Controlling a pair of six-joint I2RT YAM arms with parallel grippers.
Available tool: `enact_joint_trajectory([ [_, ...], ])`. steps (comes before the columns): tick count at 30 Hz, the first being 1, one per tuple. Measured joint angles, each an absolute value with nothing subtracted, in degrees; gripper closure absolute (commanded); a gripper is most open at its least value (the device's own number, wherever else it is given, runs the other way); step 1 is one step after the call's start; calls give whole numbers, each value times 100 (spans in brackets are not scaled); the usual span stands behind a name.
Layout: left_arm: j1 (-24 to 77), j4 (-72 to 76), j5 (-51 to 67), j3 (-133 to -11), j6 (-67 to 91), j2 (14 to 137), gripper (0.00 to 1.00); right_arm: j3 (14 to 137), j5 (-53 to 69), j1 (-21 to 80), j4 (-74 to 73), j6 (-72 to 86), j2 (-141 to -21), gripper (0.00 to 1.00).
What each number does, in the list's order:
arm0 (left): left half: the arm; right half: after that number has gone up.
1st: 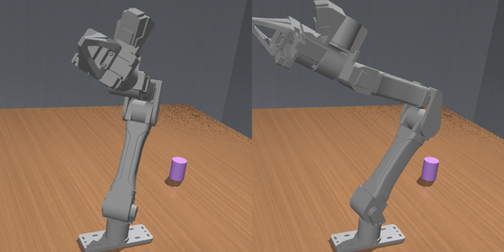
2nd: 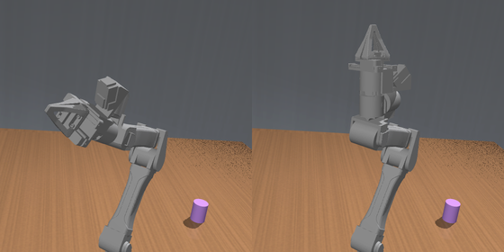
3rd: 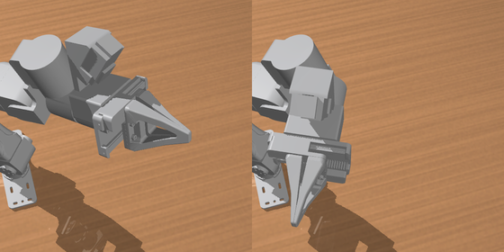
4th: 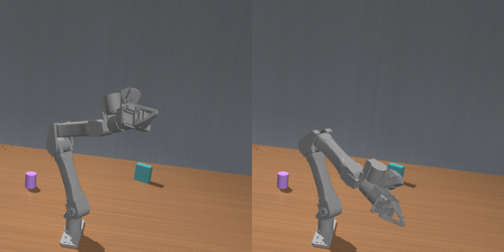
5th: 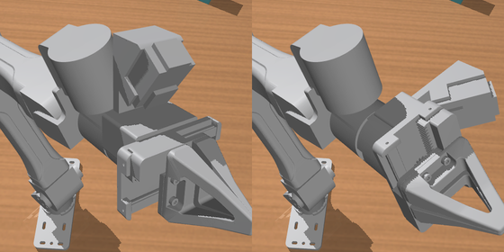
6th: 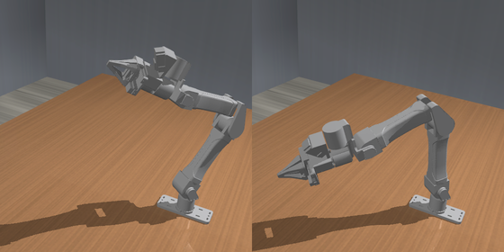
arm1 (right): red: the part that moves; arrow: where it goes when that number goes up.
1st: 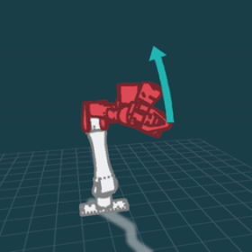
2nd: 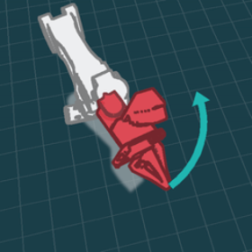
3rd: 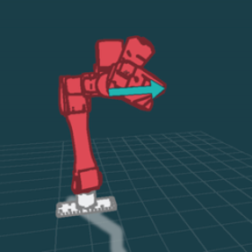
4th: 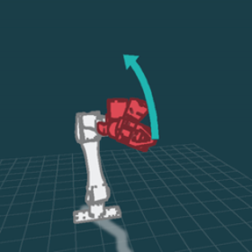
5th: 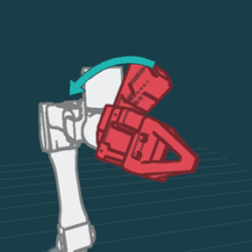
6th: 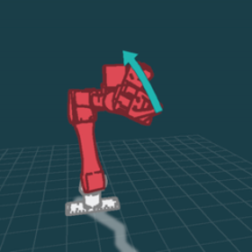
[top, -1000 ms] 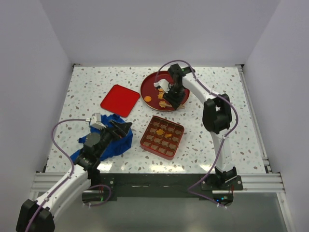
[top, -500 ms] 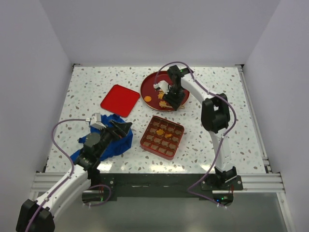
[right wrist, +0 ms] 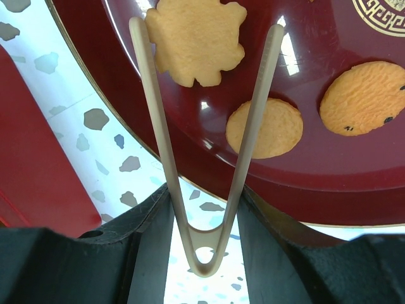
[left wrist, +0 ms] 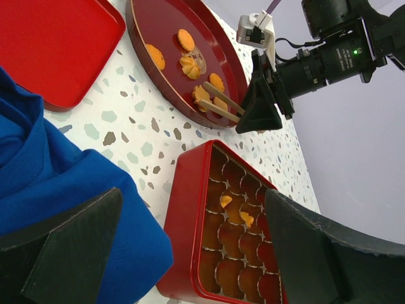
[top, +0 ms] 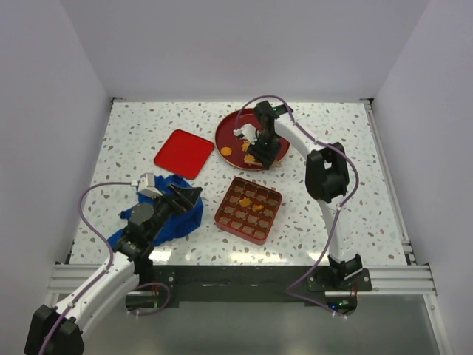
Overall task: Pack the cookies
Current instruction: Pick up the fake cookies from the plate.
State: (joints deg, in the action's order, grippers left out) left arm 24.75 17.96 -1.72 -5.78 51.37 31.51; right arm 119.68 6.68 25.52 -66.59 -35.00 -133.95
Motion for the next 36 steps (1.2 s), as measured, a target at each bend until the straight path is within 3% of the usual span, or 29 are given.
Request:
enact_joint_trajectory([
  [24, 2475, 1793, -172, -578, 5137, 3114, 0, 11968, 679, 2598, -6731, -3498, -13395, 55],
  [30, 2475, 1791, -172, -578, 5137, 3072, 0, 11992, 676, 2613, -6729, -3498, -13399, 71],
  [36, 2475, 1791, -174, -578, 5140, 3063, 0, 11998, 674, 2624, -6726, -3483, -13399, 80],
])
